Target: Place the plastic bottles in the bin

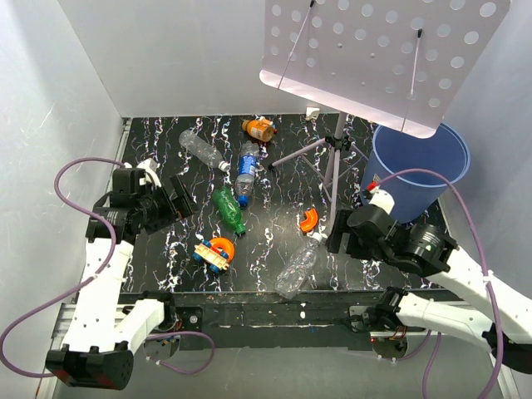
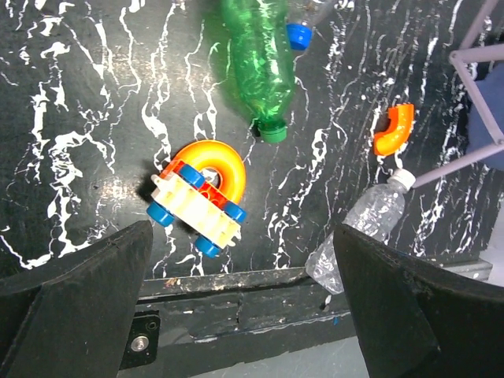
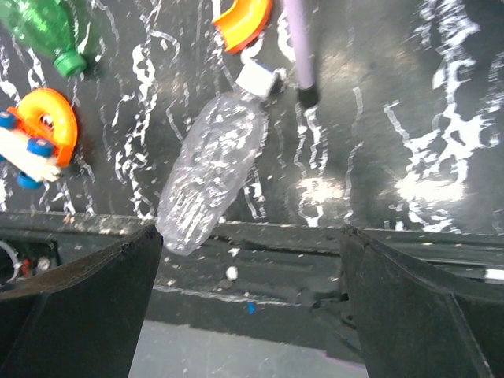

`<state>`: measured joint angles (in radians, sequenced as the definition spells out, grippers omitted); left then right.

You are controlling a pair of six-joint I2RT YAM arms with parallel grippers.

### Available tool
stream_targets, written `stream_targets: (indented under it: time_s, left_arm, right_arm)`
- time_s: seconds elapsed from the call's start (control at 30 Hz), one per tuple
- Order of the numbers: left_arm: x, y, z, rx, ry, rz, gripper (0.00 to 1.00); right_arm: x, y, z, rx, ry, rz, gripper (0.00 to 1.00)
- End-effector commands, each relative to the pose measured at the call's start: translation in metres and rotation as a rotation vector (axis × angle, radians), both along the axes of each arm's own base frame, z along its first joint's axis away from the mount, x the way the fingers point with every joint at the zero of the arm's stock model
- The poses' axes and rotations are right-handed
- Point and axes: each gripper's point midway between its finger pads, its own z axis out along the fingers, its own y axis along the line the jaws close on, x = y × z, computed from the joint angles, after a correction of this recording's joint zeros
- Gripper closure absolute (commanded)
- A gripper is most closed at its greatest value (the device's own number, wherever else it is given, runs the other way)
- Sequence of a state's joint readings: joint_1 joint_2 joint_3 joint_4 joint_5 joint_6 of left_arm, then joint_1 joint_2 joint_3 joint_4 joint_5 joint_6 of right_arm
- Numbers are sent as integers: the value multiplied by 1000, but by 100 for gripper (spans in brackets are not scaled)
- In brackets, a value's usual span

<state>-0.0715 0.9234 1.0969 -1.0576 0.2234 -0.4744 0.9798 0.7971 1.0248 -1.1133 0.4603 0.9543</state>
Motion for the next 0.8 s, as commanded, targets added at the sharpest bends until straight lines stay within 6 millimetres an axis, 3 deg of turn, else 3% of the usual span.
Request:
stream_targets:
  time_s: [0.0,0.17,0.27,0.43,0.63,0.73,0.77]
  left_arm:
    - [-7,-12,17,-39,-79,-63,1]
    - [-15,-19,22,-31,-74,-102,1]
    - [-15,-28,31,-67,-94,-122,1]
    - [-12,-27,32,-54,-108,-126,1]
    - [-14,-26,25,-45,-88,-131,1]
    - [-19,-35,22,-52,-84,-169,1]
    - [-15,-27,21,-53,-79,-131,1]
  right_arm:
    - [-11,45,-5,137,101,28,0]
    - [-14,84,-19,195,139,57,0]
    - [-7,93,-38,238,126,26,0]
    - [2,92,-66,297,120,-32,4]
    - [4,91,-82,252,163,-55,4]
    - [6,91,-107,256,209,-46,5]
    - [9,93,-116,289,225,-49,5]
